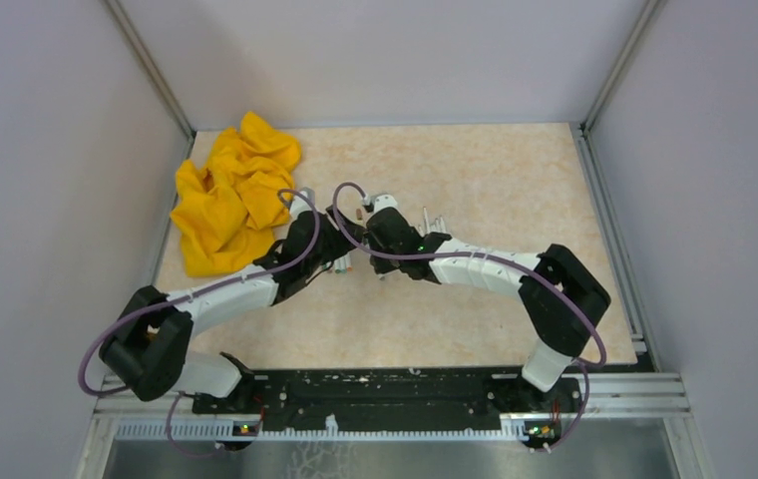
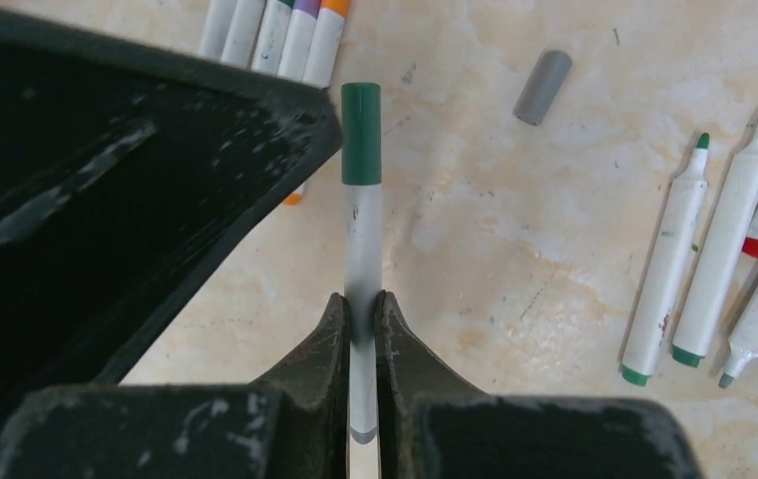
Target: Open the pen caps
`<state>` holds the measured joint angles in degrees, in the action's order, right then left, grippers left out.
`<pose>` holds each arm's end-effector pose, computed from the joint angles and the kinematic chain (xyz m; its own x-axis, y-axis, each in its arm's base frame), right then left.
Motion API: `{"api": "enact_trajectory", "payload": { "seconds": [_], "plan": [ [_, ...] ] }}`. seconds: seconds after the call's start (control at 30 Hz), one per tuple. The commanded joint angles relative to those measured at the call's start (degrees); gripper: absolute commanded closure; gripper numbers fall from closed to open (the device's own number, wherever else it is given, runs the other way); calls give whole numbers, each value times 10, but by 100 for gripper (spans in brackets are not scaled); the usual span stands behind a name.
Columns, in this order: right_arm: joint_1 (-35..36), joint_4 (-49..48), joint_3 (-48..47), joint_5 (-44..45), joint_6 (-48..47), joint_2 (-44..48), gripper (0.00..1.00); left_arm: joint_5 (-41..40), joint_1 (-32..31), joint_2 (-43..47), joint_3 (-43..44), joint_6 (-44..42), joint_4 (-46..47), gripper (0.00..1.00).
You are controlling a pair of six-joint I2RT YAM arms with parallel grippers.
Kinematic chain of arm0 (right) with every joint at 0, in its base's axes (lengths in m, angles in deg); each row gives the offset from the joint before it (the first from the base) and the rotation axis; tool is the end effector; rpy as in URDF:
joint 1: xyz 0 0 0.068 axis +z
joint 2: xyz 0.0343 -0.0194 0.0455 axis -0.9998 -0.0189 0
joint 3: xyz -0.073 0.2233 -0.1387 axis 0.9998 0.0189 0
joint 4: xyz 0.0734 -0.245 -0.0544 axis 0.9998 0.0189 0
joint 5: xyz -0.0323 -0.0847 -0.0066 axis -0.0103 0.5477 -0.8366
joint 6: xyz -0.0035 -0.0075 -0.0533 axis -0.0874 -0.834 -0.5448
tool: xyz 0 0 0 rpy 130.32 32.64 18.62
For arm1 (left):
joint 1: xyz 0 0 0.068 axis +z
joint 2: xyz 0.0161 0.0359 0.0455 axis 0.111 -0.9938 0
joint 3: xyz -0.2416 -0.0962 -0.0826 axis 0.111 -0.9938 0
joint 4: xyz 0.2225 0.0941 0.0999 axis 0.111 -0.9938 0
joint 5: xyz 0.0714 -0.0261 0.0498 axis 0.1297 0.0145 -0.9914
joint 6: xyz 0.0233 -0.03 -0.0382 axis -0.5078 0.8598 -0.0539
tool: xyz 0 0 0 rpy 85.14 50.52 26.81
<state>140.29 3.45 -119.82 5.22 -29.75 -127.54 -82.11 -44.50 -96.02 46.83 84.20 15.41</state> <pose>0.2310 0.2782 0.2130 -0.6762 -0.2051 -0.7076 -0.4430 0.8806 0.1682 0.2328 -0.1698 0.2138 -0.5234 -0.5453 -0.6548 -0.0300 0.7798 -0.6253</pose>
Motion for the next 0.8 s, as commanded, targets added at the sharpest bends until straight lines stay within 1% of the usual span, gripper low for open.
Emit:
{"api": "enact_trajectory", "payload": {
  "seconds": [0.0,0.23,0.43,0.63,0.7,0.77],
  "plan": [
    [6,-36,8,-12,0,45,100,44,7,-33,32,19,34,35],
    [5,-38,13,-19,-4,59,100,85,21,-73,43,40,43,40],
    [6,-40,18,-22,-5,64,100,120,32,-92,50,56,55,50],
    [6,-42,18,-27,-8,60,100,140,40,-96,50,63,61,62],
    [6,-43,19,-27,-8,61,100,145,43,-96,50,63,63,68],
    [6,-44,18,-27,-8,61,100,153,45,-98,51,63,64,71]
  ]
}}
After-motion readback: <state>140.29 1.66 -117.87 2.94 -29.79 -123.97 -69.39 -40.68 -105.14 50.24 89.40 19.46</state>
